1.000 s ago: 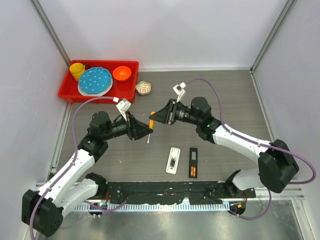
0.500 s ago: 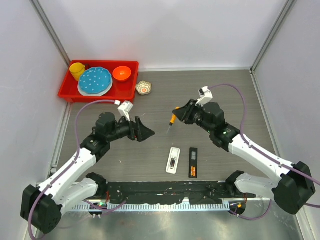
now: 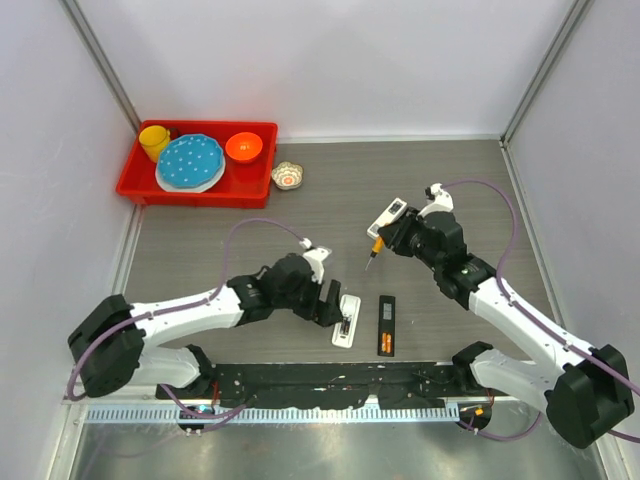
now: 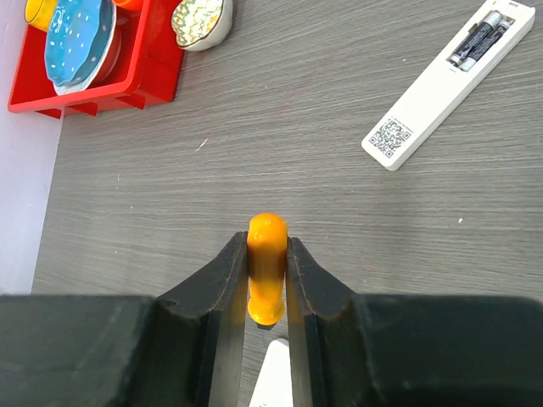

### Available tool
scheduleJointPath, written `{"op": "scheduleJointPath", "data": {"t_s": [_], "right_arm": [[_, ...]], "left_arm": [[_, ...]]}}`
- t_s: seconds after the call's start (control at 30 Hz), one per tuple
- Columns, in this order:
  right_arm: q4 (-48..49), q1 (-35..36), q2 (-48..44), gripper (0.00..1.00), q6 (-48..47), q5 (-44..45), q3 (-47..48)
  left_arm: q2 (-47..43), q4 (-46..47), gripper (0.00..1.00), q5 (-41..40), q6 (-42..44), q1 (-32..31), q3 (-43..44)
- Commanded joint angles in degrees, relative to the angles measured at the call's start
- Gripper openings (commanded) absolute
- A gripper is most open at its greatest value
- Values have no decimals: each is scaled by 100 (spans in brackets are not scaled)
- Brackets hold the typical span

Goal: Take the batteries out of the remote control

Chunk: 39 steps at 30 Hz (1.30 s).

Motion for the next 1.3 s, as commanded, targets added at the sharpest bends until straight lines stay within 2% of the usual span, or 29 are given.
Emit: {"op": "scheduleJointPath", "data": {"t_s": [0.0,0.23,0.4,0.5,0.7,0.93,1.07,1.27], "right_arm": [[-33,-50,-214,1,-166,172,-22],[-121,-85,-284,1,-228,190,-40],[-103,-94,-232,1,-219,163,-40],[-86,-94,-205,1,-228,128,-40],[-51,-94,-240,1,-254,5,-49],[63,-94,-179,1,-280,-82,-58],[169,-103,-100,1,-245,-206,-75],[178,-103,-117,1,-289,-241,-102]], "left_arm": [[363,-57,85,-922,-27,-643,492],[1189,-189,87,-2002,-27,-1671,844],[1725,-637,87,-2925,-194,-2120,1126],[1910,-585,86,-3111,-229,-2340,1144],[2122,-602,74,-3278,-405,-2446,925],[1482,-472,68,-3577,-99,-2437,406],[1235,-190,68,-3429,95,-2359,81],[1339,539,80,-2971,675,-2288,-43]]}}
